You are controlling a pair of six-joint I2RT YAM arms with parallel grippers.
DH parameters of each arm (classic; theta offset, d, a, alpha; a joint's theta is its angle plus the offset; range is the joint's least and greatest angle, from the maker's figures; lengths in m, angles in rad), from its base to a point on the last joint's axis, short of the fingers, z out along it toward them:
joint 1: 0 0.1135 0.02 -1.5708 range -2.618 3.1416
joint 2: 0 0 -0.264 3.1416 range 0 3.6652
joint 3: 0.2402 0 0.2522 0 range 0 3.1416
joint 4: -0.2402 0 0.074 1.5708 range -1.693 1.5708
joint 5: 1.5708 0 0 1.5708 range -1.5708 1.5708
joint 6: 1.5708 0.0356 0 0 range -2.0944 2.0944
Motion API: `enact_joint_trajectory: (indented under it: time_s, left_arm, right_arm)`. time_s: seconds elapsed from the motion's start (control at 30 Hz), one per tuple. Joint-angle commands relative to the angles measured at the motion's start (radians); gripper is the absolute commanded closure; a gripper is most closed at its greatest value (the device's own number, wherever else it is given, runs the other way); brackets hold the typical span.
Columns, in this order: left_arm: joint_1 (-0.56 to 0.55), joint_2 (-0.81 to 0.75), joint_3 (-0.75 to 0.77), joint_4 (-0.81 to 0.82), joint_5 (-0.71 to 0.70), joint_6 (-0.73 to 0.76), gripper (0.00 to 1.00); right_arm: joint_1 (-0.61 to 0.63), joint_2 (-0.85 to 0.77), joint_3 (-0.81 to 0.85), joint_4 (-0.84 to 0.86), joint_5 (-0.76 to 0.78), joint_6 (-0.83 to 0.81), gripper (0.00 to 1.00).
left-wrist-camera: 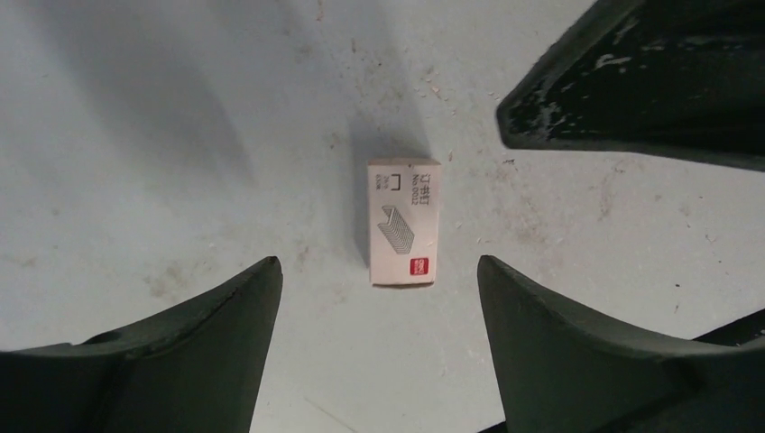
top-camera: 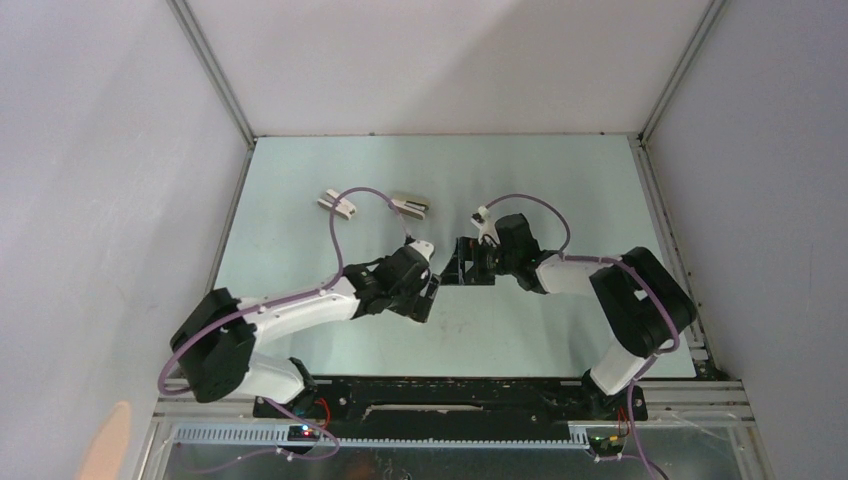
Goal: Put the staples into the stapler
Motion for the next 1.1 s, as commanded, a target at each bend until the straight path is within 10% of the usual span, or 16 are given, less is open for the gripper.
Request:
enact_joint_trajectory:
  time_s: [0.0,0.5,1.07]
  left_arm:
    - [-0.012,0.056,0.033,0.073,0.044,0.026,0.19]
    - [-0.018,0.139,0.035,0.073,0.06,0.113,0.55]
    - [-0.018,0.118,0.003,0.105,0.091,0.184,0.6]
  right_arm:
    - [-0.009,0.061,0.002,0.133,-0.07,0.057,0.1]
    - [-0.01,0.208,0.031,0.278,-0.19,0.143,0.23]
    - [0.037,0.291,0.097,0.327,-0.311,0.159,0.37]
